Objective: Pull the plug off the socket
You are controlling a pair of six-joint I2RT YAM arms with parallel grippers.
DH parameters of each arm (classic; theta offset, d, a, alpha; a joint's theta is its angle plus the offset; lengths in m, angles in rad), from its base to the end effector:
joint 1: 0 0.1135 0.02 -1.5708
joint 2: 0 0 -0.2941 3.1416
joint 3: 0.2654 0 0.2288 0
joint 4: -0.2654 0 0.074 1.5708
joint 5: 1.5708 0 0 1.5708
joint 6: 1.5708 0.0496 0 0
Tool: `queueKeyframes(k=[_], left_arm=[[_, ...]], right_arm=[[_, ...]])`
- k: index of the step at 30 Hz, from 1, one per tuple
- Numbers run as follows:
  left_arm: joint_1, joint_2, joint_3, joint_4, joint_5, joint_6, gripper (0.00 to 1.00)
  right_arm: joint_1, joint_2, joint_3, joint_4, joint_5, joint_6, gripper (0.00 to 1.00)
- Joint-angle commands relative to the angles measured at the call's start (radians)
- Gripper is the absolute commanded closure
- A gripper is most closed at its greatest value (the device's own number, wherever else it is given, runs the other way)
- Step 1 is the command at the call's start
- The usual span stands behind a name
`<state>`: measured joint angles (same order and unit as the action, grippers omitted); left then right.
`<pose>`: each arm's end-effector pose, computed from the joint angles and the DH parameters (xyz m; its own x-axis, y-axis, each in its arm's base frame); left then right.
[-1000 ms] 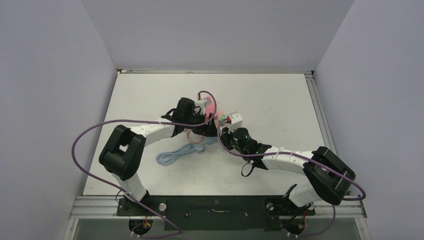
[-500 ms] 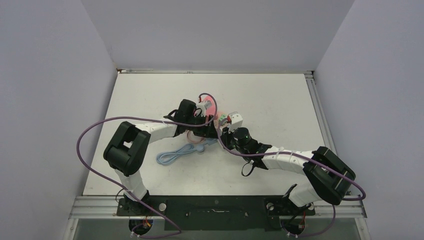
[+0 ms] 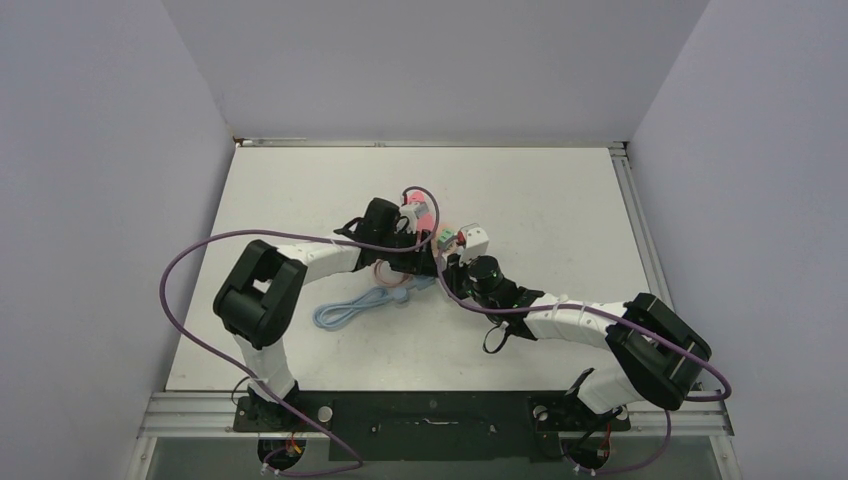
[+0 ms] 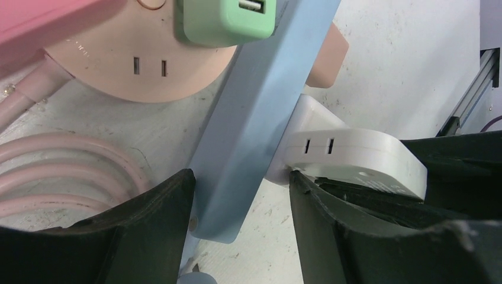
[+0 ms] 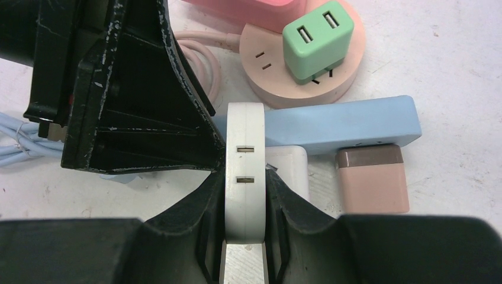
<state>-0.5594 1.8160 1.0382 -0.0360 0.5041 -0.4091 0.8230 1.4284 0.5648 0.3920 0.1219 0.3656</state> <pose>0.3021 -0.2174 0.2013 -0.8619 0.1287 -0.4904 0.4392 0.6728 -0.5953 0.1929 0.1991 0.2198 -0.5224 -0.0414 -0.8517 -0.5004 0.8236 0.2669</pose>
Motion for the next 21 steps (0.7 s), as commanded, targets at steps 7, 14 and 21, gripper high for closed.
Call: queueKeyframes(k=[7,14,21], left_arm=[[-0.032,0.058,0.061,-0.115,-0.129,0.031,0.5],[-0.051,0.08,0.072,-0.131,-0.127,0.038,0.51],[-0.056,0.089,0.083,-0.157,-0.144,0.043,0.56]], right_arm=[[-0.019,-0.064,-0.035,0.03,0.082,0.069,0.95],[-0.104,-0.043,-0.057,0.067,-0.062,0.144,0.95],[-0.115,-0.041,-0.061,0.072,-0.065,0.135,0.95]])
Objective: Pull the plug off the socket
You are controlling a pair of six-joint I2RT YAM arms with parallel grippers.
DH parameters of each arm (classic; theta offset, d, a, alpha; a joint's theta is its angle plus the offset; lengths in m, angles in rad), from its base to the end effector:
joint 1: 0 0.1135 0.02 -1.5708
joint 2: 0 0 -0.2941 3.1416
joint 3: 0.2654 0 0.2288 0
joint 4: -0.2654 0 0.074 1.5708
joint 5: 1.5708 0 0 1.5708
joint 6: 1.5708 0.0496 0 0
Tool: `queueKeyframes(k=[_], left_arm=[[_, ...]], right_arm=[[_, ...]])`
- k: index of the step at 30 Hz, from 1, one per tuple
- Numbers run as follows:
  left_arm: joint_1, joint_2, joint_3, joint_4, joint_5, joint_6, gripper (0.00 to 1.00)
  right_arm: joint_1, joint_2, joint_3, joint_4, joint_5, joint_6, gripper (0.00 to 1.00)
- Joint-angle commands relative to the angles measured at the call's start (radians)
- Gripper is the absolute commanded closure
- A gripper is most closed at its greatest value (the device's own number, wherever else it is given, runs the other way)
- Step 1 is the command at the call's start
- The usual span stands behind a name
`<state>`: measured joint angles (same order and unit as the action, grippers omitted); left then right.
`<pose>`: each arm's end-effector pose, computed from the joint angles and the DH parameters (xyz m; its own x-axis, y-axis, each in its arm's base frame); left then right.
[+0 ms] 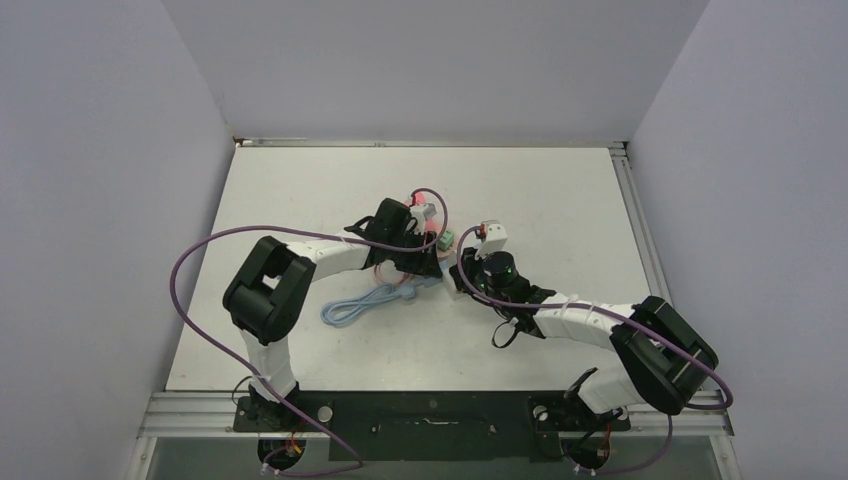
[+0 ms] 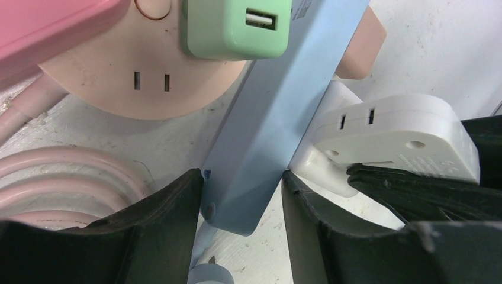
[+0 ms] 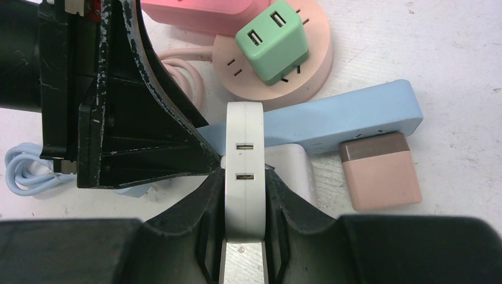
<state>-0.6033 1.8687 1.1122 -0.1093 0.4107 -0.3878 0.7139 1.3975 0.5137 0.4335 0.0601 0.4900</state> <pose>0.3062 -0.2350 0.1958 -0.8579 0.1700 -0.4849 0.4416 0.7264 -0.5266 0.2037 0.1725 0.2168 -0.5786 0.1203 -0.8067 -0.3858 0.8310 0.4006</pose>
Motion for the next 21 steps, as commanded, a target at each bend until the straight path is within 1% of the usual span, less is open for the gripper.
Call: queueKeyframes(k=[1,4,8,16,21], left_arm=[[-0.012,0.039,0.01,-0.085,-0.048,0.021,0.57],[-0.011,0.045,0.014,-0.087,-0.037,0.019,0.6],[-0.011,0.047,0.015,-0.087,-0.036,0.02,0.64],[-0.012,0.06,0.02,-0.095,-0.032,0.021,0.72],[-0.012,0.062,0.021,-0.096,-0.033,0.024,0.76]], right_arm=[[-0.006,-0.011,-0.008,0.029,0.002,0.008,0.95],[0.008,-0.015,-0.004,0.022,0.018,-0.016,0.95],[0.066,-0.022,0.014,-0.011,0.113,-0.064,0.95],[0.185,0.014,0.065,-0.063,0.266,-0.138,0.95],[0.18,0.006,0.059,-0.06,0.257,-0.125,0.95]])
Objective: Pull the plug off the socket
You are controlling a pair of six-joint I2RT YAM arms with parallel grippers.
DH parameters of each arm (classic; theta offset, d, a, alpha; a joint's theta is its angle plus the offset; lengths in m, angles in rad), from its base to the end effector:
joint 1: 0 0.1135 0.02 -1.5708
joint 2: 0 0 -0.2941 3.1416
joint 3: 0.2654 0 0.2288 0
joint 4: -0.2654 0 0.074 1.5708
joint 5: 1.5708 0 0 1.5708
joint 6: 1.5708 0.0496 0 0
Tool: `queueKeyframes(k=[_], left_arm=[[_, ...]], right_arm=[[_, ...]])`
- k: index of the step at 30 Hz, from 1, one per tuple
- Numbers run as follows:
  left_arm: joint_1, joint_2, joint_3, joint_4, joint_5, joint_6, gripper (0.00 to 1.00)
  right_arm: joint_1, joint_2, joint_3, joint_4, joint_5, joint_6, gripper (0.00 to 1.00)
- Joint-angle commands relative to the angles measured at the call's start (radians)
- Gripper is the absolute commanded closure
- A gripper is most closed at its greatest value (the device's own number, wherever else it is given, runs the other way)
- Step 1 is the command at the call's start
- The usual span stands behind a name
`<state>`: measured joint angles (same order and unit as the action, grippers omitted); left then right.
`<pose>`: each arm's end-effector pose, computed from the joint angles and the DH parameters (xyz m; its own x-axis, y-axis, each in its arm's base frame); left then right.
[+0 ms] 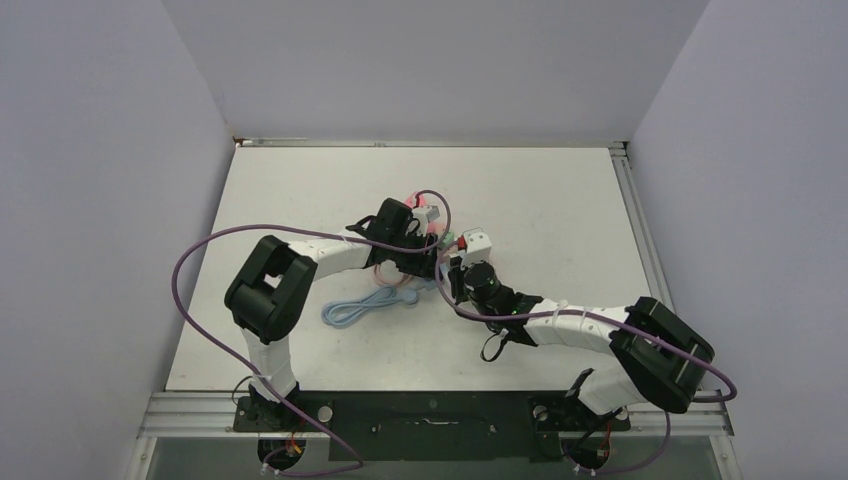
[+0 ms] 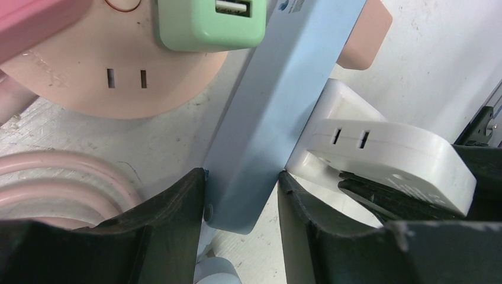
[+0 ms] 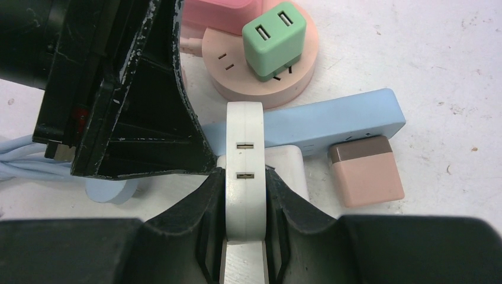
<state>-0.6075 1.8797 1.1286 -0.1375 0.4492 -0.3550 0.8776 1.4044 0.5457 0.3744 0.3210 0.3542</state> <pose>0.3051 -0.2384 0.1948 -0.8544 0.2127 -0.4740 0.4714 0.7010 -0.5352 0.1834 0.1962 0.2192 -0.4703 -0.0511 -0.8810 -0.4141 0.8944 0.1692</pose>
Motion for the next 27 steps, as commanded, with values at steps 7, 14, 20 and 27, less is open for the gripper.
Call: queueKeyframes(k=[7,14,20,27], left_arm=[[-0.009,0.058,0.007,-0.077,-0.08,-0.003,0.83],[-0.014,0.062,0.012,-0.087,-0.085,0.003,0.86],[-0.015,0.07,0.016,-0.091,-0.083,0.004,0.9],[-0.015,0.08,0.022,-0.102,-0.085,0.002,0.98]], right_arm=[[-0.166,-0.051,-0.055,0.105,-0.285,0.123,0.95],[-0.196,-0.047,-0.065,0.135,-0.362,0.129,0.95],[-0.085,-0.071,-0.028,0.054,-0.158,0.027,0.95],[0.041,-0.04,0.026,-0.013,0.043,-0.062,0.95]])
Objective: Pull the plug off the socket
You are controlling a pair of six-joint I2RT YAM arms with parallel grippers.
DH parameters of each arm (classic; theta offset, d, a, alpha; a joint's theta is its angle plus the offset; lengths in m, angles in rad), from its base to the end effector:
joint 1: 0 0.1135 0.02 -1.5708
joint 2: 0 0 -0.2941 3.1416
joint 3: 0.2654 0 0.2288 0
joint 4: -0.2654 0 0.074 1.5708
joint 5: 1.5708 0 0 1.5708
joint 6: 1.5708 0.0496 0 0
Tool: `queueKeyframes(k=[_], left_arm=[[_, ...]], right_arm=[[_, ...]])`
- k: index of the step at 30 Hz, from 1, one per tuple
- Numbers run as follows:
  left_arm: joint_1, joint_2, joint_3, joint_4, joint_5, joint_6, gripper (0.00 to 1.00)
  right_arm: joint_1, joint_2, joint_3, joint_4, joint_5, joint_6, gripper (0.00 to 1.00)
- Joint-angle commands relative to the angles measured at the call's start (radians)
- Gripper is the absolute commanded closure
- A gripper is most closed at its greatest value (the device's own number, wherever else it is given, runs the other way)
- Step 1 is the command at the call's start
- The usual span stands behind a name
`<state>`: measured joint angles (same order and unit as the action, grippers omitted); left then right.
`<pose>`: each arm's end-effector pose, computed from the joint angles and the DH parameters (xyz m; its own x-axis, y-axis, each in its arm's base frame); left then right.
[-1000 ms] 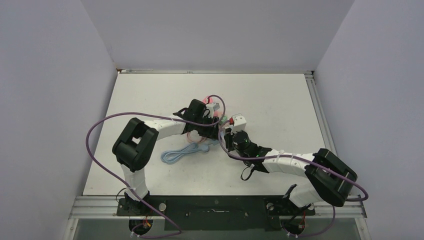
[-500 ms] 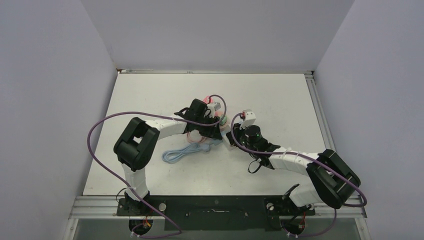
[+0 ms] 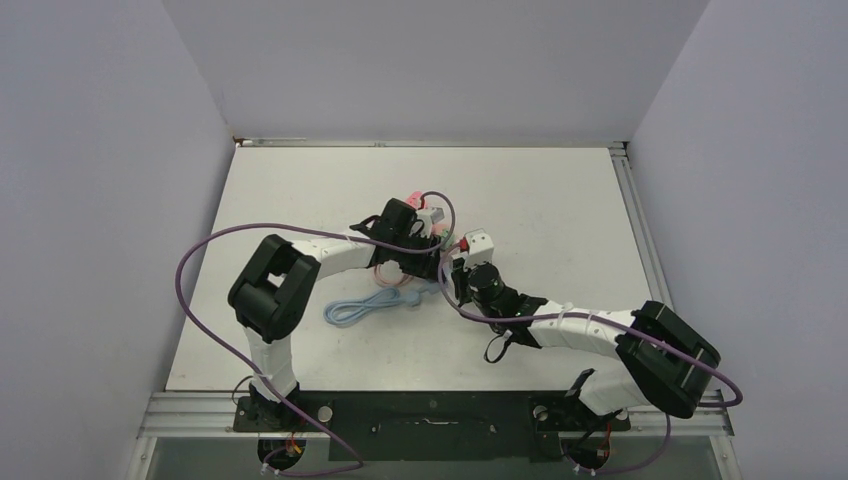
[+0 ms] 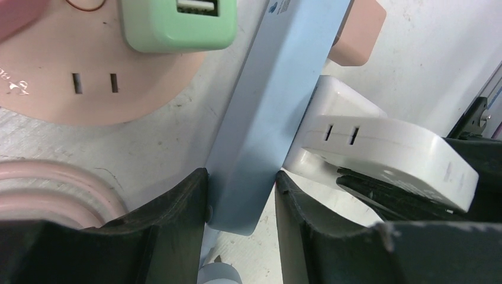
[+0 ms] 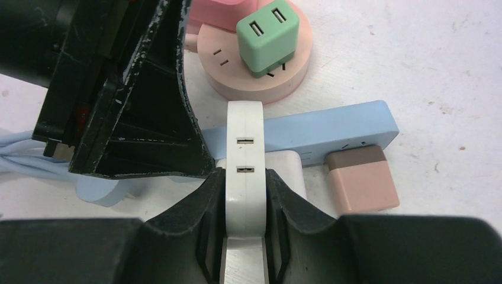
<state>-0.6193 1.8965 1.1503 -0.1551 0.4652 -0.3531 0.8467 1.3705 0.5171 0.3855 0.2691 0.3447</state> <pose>0.3050 -0.2447 0.1935 -0.8569 0.2313 -0.4607 0.4787 0.6886 -0.5447 0.1825 0.1865 0.2199 -0.4721 -0.0421 -0.8805 -0.4307 0.8825 0.1887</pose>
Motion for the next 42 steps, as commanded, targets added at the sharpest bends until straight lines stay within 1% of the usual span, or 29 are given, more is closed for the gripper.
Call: queueKeyframes(k=[1,6,9,11,15,19,22,26,29,33,36,40,42], left_arm=[[-0.003,0.065,0.0,-0.086,-0.102,0.0,0.99],[-0.003,0.071,0.003,-0.091,-0.101,0.0,1.0],[-0.004,0.073,0.004,-0.094,-0.103,0.002,1.0],[-0.006,0.073,0.006,-0.099,-0.11,0.005,1.0],[-0.02,0.074,0.016,-0.122,-0.154,0.023,1.0],[-0.033,0.077,0.021,-0.137,-0.177,0.036,1.0],[-0.038,0.081,0.026,-0.145,-0.181,0.041,1.0],[-0.039,0.081,0.028,-0.147,-0.181,0.042,1.0],[-0.038,0.082,0.03,-0.147,-0.178,0.042,1.0],[-0.037,0.09,0.031,-0.15,-0.169,0.04,1.0],[-0.037,0.093,0.035,-0.153,-0.165,0.04,1.0],[-0.037,0.095,0.036,-0.155,-0.168,0.04,1.0],[-0.037,0.096,0.037,-0.158,-0.168,0.04,1.0]], right_arm=[[0.083,-0.005,0.059,-0.028,0.115,-0.064,0.95],[0.115,-0.006,0.073,-0.051,0.2,-0.101,0.95],[0.102,-0.025,0.063,-0.049,0.189,-0.081,0.95],[0.064,-0.049,0.046,-0.032,0.115,-0.049,0.95],[-0.081,-0.082,-0.006,0.023,-0.125,0.05,0.95],[-0.168,-0.097,-0.033,0.061,-0.242,0.096,0.95],[-0.182,-0.095,-0.036,0.065,-0.261,0.096,0.95],[-0.167,-0.099,-0.028,0.047,-0.225,0.063,0.95],[-0.11,-0.106,-0.008,0.008,-0.127,0.009,0.95],[0.004,-0.092,0.03,-0.04,0.042,-0.076,0.95],[0.074,-0.069,0.056,-0.06,0.142,-0.135,0.95],[0.126,-0.049,0.072,-0.071,0.222,-0.182,0.95],[0.13,-0.051,0.074,-0.07,0.228,-0.173,0.95]])
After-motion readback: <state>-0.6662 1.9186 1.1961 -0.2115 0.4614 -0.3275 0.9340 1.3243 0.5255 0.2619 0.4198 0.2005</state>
